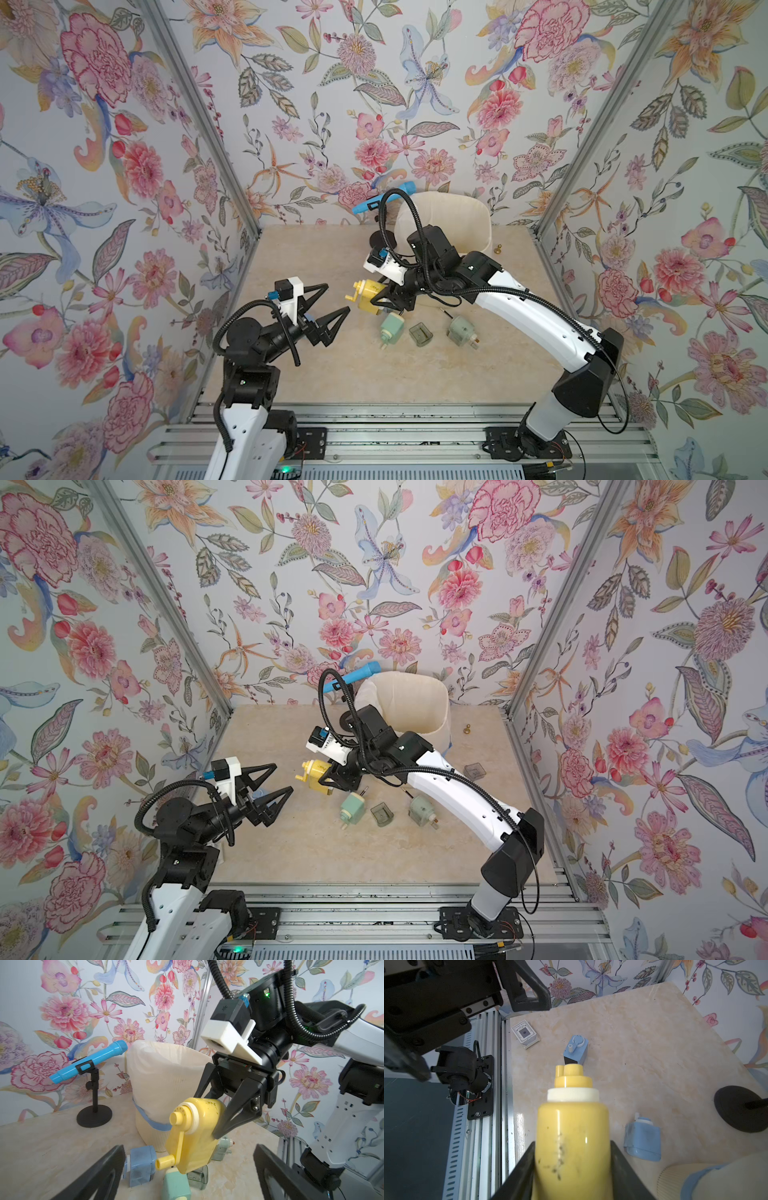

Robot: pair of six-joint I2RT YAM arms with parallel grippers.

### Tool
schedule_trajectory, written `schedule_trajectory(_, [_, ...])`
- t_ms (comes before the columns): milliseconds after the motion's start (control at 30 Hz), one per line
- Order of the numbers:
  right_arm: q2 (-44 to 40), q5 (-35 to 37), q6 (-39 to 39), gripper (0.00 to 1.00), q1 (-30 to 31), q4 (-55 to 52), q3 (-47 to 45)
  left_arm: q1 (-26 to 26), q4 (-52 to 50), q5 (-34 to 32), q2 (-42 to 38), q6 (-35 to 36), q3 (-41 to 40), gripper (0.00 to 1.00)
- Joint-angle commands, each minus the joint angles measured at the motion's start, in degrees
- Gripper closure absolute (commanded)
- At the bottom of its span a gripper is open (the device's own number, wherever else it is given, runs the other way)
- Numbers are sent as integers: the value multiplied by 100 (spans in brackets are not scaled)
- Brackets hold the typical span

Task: Take out the pencil sharpener tray and clean the shavings
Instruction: Pick up the pencil sharpener from the center of the board.

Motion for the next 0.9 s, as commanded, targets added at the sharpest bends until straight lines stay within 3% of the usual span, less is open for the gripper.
schedule_trajectory(0, [-615,-395,-107,70,64,27,-114,-73,-164,984,183,457,177,0])
schedule_trajectory(67, [-850,-354,-116,70,159,-57,-248,-196,-220,1053,354,552,248,0])
schedule_trajectory(400, [-1377,494,-313,69,716,-207,-922,-454,1466,1667,900,274,101,0])
schedule_trajectory(467, [-1434,530,-326,69,748,-207,-993,-717,1665,1865,1128,203,176,0])
schedule_trajectory(567, [-1464,513,-347,69,741,-226,-998,-1212,1435,1906,1408,353,253,0])
schedule_trajectory(700, [-1454,418,-396,69,782,-382,-860,-1581,539,1723,1370,1057,159,0])
schedule_trajectory(867, [-1425,361,-453,67,886,-474,-866,-1793,866,1649,1293,847,-63,1])
